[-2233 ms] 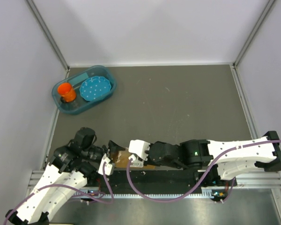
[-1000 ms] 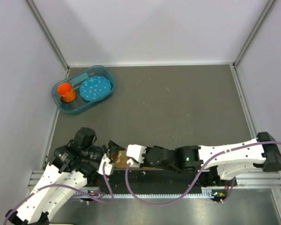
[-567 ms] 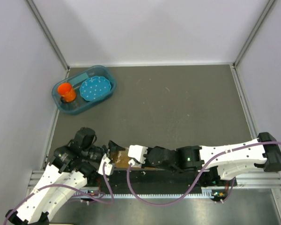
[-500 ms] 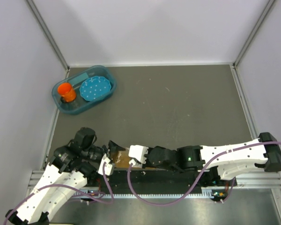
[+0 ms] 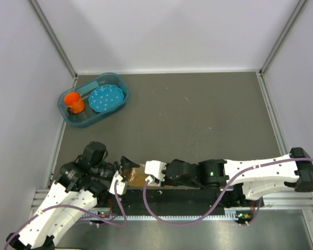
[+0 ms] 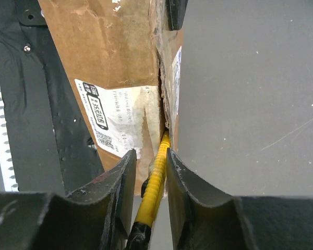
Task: Unpack the express box
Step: Cut the express box at the center of the board.
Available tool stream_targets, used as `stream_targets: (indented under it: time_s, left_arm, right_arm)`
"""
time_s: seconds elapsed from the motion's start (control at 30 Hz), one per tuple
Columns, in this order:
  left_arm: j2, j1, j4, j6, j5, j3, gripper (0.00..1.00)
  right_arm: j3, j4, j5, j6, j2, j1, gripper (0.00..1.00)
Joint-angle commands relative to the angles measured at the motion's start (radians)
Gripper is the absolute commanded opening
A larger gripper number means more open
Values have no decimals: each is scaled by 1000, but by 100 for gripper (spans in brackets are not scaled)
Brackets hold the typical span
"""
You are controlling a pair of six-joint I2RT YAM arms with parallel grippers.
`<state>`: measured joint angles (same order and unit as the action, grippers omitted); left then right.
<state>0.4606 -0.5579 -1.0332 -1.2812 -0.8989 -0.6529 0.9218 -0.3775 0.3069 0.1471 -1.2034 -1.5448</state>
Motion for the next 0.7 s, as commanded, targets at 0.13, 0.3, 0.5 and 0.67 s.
stream_targets:
  time_s: [0.13, 0.3, 0.5, 0.67]
  left_arm:
    - [1, -7, -31, 17, -52, -30, 47]
    - [1, -7, -31, 16, -52, -31, 47]
    - [3, -7, -31, 17, -55, -31, 47]
    - [4, -7, -28, 17, -57, -36, 47]
  right_arm:
    - [48, -46, -69, 31, 18, 32, 25]
    - [83, -106, -71, 49, 7, 48, 32]
    - [89, -115, -101, 46, 21, 58, 4]
    - [86, -104, -117, 51, 39, 68, 0]
